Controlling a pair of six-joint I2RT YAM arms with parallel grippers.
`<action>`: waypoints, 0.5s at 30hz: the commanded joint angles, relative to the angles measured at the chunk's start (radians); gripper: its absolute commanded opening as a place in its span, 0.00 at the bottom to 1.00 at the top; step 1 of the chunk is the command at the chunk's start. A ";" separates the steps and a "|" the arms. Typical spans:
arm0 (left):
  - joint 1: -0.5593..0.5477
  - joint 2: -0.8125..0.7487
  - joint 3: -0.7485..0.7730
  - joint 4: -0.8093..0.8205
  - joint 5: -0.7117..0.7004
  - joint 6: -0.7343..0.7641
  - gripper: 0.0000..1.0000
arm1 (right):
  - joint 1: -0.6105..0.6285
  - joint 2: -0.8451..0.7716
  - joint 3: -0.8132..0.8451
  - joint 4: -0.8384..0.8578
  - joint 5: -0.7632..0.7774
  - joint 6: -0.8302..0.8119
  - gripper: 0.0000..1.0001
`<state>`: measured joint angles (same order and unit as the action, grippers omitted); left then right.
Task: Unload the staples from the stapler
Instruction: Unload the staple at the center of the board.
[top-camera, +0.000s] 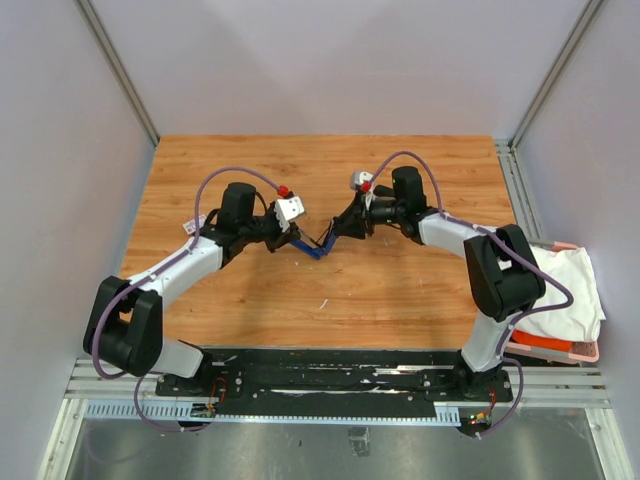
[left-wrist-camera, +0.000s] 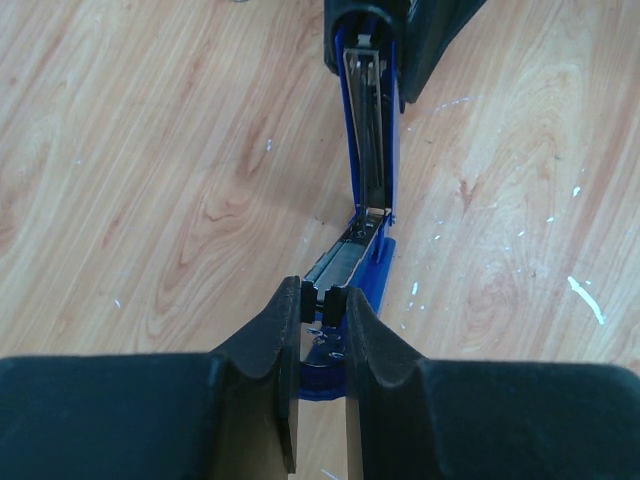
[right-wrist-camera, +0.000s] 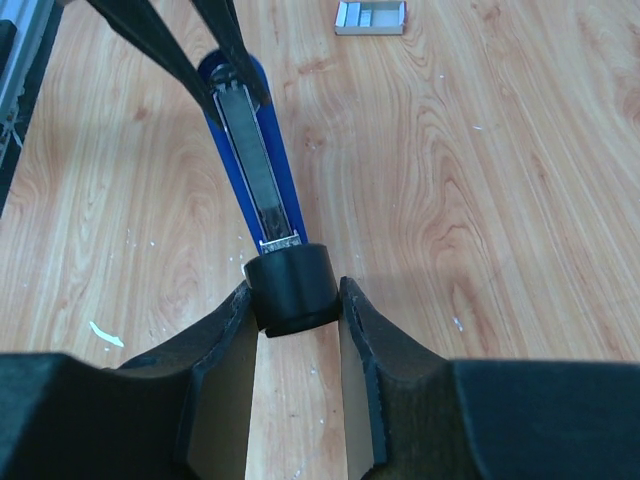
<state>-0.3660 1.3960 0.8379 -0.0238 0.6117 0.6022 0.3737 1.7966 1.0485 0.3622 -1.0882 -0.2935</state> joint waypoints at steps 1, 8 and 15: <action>-0.044 -0.031 0.078 0.085 0.032 -0.096 0.00 | 0.045 -0.025 0.048 0.016 0.085 0.137 0.11; -0.069 -0.030 0.110 0.080 0.035 -0.179 0.00 | 0.094 0.005 0.095 0.080 0.071 0.245 0.11; -0.086 -0.022 0.145 0.015 0.013 -0.152 0.00 | 0.165 0.027 0.149 0.038 0.075 0.247 0.11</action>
<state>-0.4118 1.3960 0.9253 -0.0708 0.5682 0.4328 0.4789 1.8057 1.1397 0.4137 -1.0473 -0.1345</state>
